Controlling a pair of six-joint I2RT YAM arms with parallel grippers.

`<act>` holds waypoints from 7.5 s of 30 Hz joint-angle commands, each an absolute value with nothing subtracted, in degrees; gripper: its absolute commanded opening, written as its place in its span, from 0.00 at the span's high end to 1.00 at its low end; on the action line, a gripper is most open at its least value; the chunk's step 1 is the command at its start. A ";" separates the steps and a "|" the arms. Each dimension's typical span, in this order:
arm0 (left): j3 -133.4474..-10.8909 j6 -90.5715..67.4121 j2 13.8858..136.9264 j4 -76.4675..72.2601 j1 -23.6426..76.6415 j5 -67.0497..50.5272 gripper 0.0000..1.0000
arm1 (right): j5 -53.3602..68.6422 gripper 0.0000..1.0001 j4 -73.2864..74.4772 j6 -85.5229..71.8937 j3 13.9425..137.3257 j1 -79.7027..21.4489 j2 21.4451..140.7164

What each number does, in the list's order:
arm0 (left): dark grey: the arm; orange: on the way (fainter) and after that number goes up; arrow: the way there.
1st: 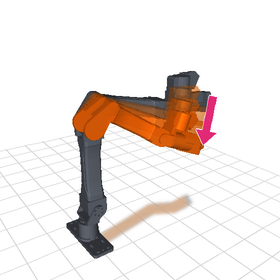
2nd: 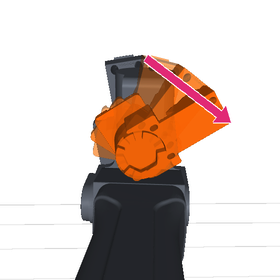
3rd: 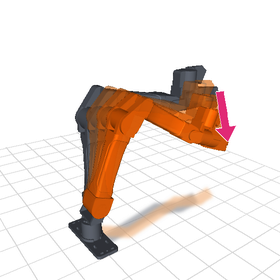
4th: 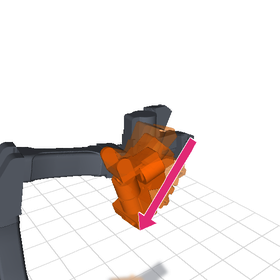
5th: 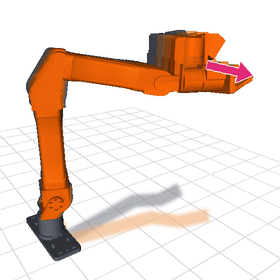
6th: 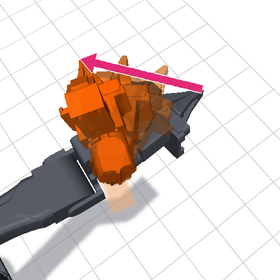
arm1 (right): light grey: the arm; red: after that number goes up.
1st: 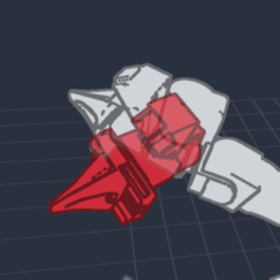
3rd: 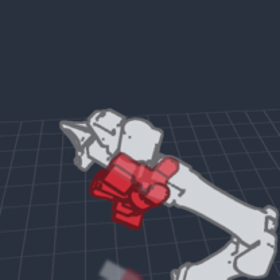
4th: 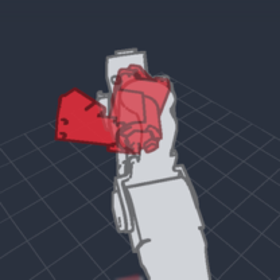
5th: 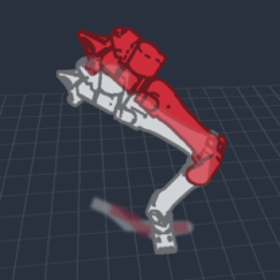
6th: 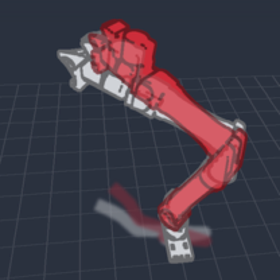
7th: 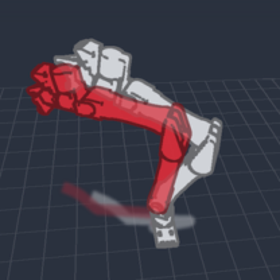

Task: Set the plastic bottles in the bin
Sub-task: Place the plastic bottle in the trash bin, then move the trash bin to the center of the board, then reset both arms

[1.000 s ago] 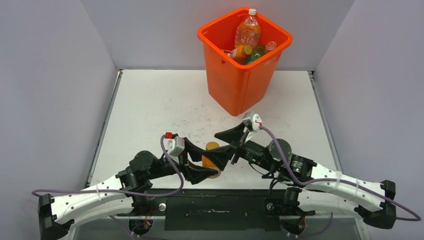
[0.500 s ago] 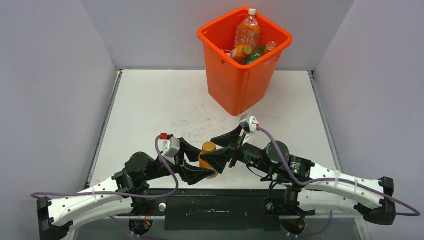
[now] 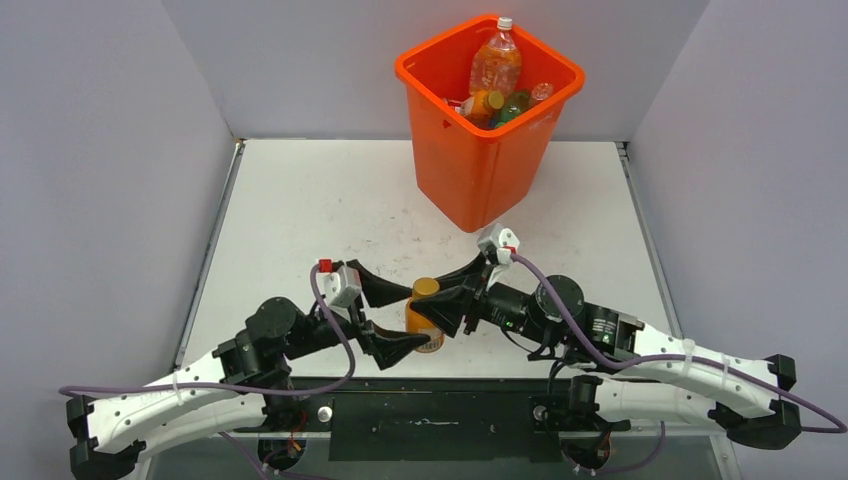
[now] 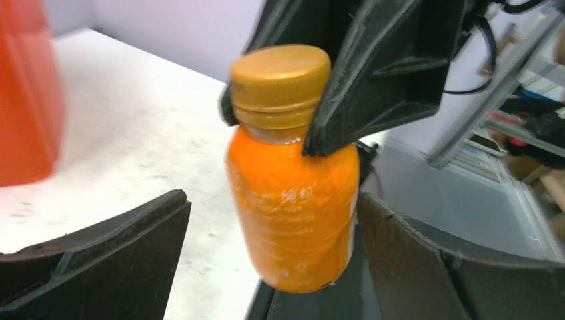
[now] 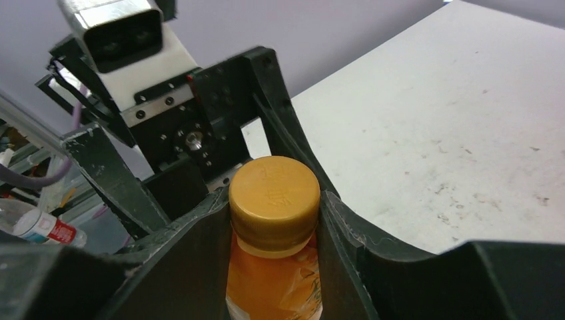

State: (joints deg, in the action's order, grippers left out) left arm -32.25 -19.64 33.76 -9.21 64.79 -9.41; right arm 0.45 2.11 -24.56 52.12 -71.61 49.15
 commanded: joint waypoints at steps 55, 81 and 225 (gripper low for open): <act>-29.64 9.93 22.71 -7.17 50.14 33.80 0.04 | -10.58 0.95 3.93 -16.52 127.81 -19.45 109.39; -28.96 10.90 22.08 -7.39 50.03 32.71 0.04 | -7.19 0.79 13.30 -19.87 131.42 -22.49 116.78; -28.57 10.30 21.83 -7.71 50.10 37.29 0.04 | 7.47 0.10 20.64 -41.08 93.65 -10.48 74.62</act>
